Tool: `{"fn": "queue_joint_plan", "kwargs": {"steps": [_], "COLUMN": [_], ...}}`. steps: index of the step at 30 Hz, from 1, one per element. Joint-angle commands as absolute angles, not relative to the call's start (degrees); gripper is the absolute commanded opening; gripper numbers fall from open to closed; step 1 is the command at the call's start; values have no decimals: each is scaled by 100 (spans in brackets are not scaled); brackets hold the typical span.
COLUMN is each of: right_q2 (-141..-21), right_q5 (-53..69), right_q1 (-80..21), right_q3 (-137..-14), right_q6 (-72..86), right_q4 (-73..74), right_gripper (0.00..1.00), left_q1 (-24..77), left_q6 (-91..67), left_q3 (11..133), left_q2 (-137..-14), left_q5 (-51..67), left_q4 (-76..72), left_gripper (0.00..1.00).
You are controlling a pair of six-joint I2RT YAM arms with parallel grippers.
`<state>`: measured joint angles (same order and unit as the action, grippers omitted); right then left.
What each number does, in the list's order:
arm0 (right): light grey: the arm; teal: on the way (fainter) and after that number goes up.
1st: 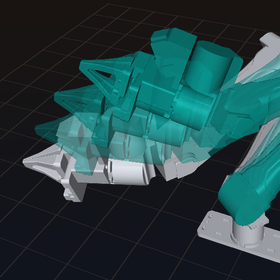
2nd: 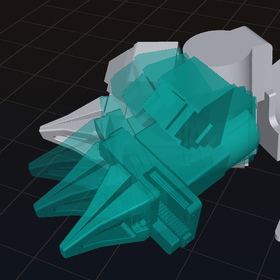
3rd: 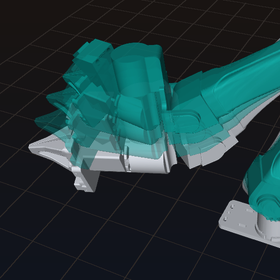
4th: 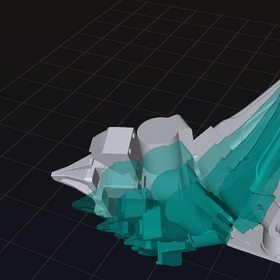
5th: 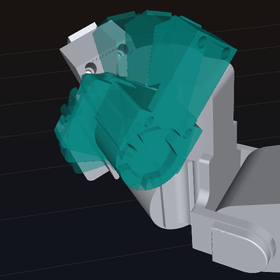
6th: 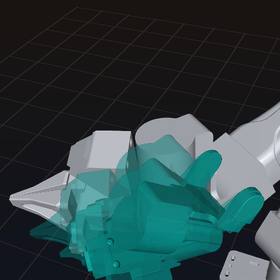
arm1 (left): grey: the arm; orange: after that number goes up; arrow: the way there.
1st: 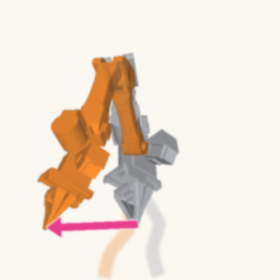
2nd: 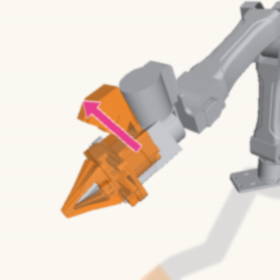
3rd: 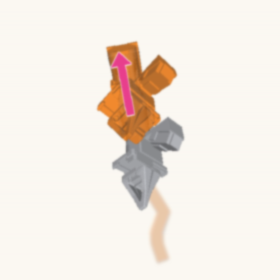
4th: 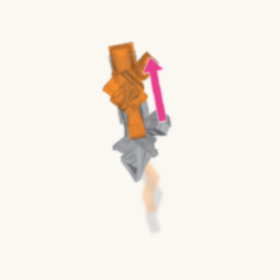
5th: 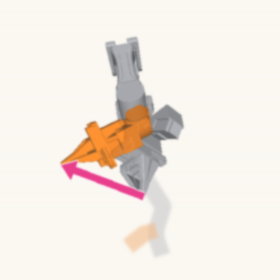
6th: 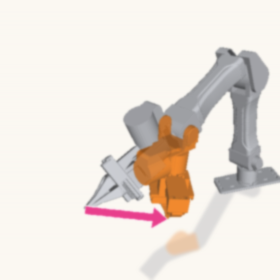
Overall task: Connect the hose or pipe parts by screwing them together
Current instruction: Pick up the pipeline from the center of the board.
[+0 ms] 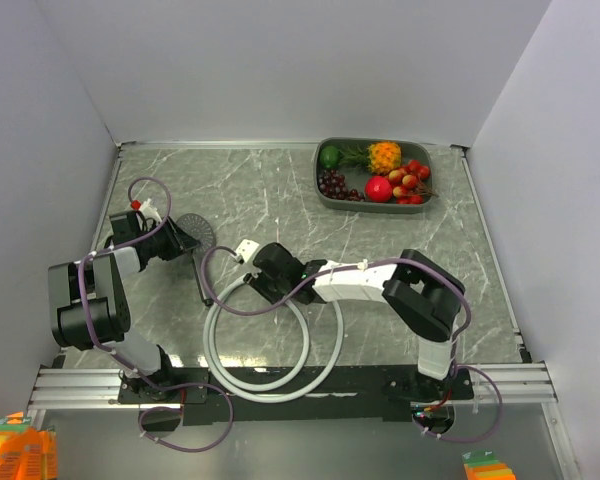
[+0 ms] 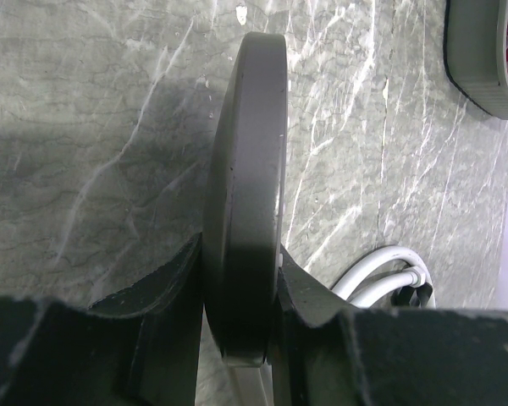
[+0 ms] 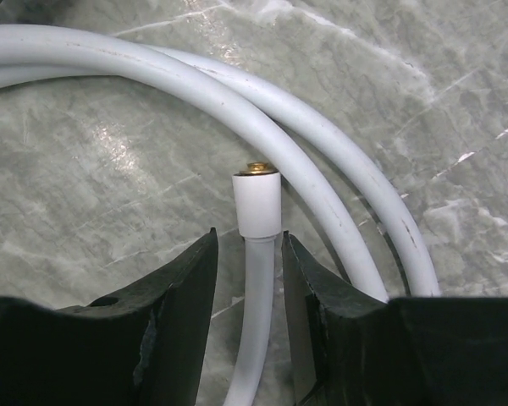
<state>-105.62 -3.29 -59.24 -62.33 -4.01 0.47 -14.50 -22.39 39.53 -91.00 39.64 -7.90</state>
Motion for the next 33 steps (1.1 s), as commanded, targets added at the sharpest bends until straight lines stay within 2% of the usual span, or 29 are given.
{"fn": "queue_joint_plan", "kwargs": {"steps": [1, 9, 18, 23, 26, 30, 33], "right_q2": [-10793, -11012, -11171, -11197, -10953, -10390, -9985], "right_q5": [-202, -114, -26, -35, -53, -175, -290], "right_q1": [-5897, -5801, -5739, -5739, -5739, -5739, -5766], "right_q3": [-6556, -6671, -6662, -6636, -6522, -6267, -6144], "right_q6": [-369, -352, -229, -36, 157, 272, 377], "right_q4": [-26, -97, -334, -510, -606, -642, -545], "right_gripper": [45, 43, 36, 24, 20, 20, 20], "left_q1": [-1450, -1459, -1477, -1476, -1520, -1599, -1626], "left_q6": [-2338, -2347, -2373, -2574, -3013, -4231, -5279], "left_q3": [3929, 3911, 3920, 3885, 3911, 3973, 3781], "left_q2": [-9053, -9026, -9026, -8983, -8956, -9044, -9140], "left_q5": [4192, 4210, 4263, 4516, 4833, 5237, 5239], "left_q4": [-1046, -1046, -1046, -1282, -1791, -2880, -4232], "left_gripper": [1, 1, 1, 1, 1, 1, 1]}}
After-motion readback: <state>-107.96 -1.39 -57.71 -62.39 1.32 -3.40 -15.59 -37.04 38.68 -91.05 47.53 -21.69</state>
